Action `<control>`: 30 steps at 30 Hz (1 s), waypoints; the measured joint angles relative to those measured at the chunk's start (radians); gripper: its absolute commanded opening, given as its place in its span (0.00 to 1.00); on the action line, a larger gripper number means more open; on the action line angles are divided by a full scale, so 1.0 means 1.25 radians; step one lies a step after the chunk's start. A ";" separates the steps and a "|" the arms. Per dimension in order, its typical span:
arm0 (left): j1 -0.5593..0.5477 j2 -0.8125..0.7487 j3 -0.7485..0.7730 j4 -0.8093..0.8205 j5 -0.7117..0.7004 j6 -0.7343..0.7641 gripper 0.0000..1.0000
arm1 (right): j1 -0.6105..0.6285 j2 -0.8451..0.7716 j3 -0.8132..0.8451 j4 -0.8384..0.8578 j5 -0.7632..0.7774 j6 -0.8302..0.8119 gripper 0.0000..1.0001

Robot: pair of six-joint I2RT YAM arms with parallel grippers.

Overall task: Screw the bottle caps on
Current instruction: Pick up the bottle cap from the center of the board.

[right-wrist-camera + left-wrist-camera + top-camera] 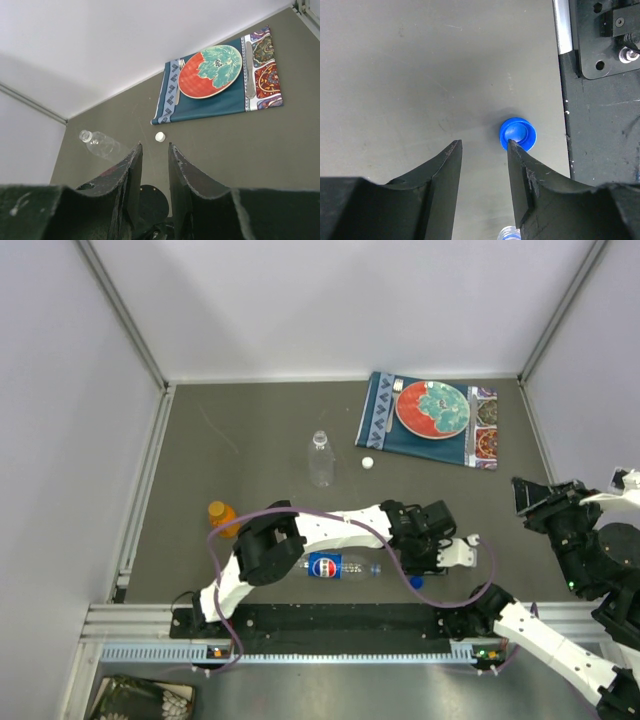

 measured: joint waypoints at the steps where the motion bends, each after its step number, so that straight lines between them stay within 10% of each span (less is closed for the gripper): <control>1: 0.000 0.000 0.000 0.000 -0.001 0.001 0.47 | 0.000 0.000 0.000 0.000 -0.001 0.000 0.28; 22: -0.011 0.024 -0.020 0.023 -0.035 -0.003 0.45 | 0.000 0.000 0.000 0.000 -0.019 0.000 0.27; 27: -0.015 0.026 -0.020 0.028 -0.034 -0.009 0.05 | 0.000 0.000 0.000 0.000 -0.026 0.001 0.24; 30: -0.020 0.026 -0.020 0.034 -0.038 -0.010 0.00 | 0.000 0.000 0.000 0.000 -0.031 0.001 0.24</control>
